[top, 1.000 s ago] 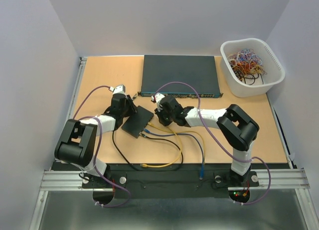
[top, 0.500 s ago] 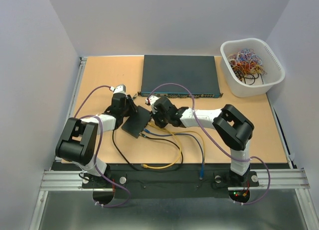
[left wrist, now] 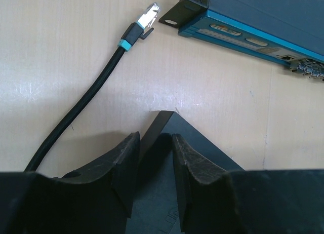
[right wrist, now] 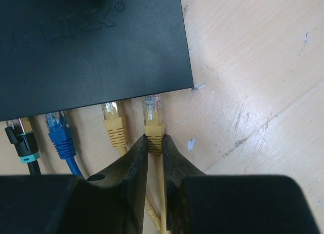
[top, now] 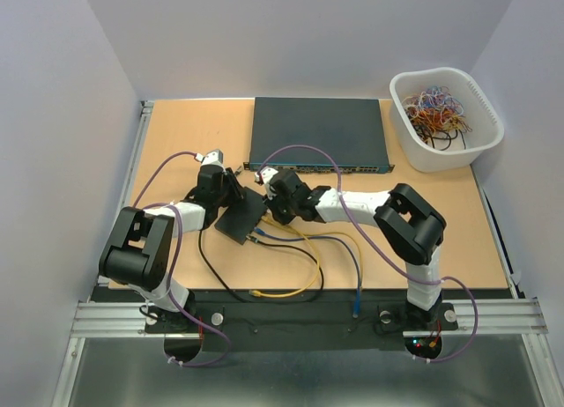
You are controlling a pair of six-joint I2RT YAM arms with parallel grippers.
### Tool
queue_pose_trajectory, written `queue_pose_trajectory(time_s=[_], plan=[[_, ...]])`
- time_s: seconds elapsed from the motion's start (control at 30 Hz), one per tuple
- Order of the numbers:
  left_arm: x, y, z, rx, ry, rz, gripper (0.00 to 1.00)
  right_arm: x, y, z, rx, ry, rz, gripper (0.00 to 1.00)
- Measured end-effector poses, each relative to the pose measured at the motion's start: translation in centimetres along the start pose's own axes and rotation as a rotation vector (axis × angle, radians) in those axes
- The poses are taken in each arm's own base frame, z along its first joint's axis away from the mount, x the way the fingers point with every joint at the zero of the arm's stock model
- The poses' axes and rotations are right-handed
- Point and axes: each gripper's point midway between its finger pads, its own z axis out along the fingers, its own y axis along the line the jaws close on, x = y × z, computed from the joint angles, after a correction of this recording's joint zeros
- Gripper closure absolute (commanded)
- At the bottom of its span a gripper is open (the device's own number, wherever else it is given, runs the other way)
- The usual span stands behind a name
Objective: Insert the plug into the switch port
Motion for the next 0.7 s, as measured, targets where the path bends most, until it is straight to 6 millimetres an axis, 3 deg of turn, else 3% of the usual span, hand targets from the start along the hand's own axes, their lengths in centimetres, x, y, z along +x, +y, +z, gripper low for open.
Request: queue_pose_trajectory(time_s=[0.7], plan=[[-0.41,-0.05,0.63,0.014,-0.022,-0.001,0.59,-0.8,-0.17,0.63,0.019,0.055,-0.003,0.99]])
